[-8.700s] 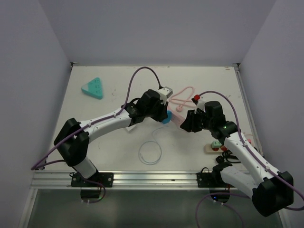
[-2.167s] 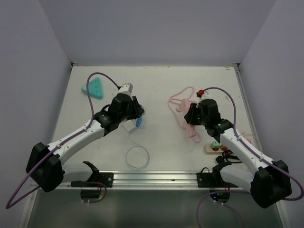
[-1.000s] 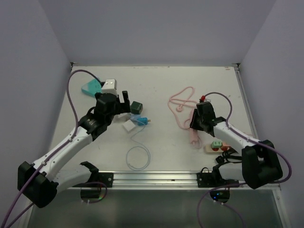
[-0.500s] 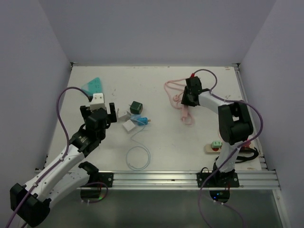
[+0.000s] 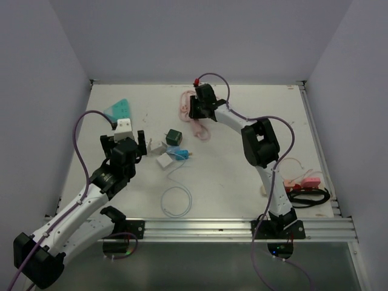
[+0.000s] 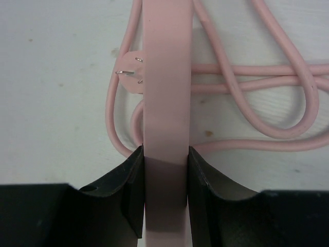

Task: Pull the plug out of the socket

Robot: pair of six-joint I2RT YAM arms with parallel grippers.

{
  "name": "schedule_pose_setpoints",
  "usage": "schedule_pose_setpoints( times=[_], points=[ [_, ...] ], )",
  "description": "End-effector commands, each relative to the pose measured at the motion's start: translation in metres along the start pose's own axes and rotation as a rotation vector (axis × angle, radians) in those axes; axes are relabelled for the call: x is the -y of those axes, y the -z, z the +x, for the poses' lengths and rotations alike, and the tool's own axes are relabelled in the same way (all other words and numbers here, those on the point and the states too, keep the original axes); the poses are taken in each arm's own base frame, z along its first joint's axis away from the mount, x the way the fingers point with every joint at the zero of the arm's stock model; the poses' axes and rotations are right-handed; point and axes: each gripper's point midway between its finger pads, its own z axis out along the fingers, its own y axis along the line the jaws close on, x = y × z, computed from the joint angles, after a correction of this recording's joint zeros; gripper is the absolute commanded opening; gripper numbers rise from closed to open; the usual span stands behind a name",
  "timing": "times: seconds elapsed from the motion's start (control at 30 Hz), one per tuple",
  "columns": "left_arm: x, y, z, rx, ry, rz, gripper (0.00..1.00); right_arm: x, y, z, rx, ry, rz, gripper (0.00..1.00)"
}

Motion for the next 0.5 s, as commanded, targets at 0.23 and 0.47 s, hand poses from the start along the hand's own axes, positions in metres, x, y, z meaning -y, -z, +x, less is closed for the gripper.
schedule_pose_setpoints(
  times=[0.23, 0.47],
  points=[
    [-0.005, -0.001, -0.014, 0.052, 0.028, -0.028, 1.00, -0.121, 0.008, -0.046, 0.127, 0.047, -0.343, 0.60],
    [-0.003, -0.001, -0.013, 0.050, 0.028, -0.019, 1.00, -0.111, 0.043, -0.081, 0.201, 0.095, -0.258, 0.76]
  ],
)
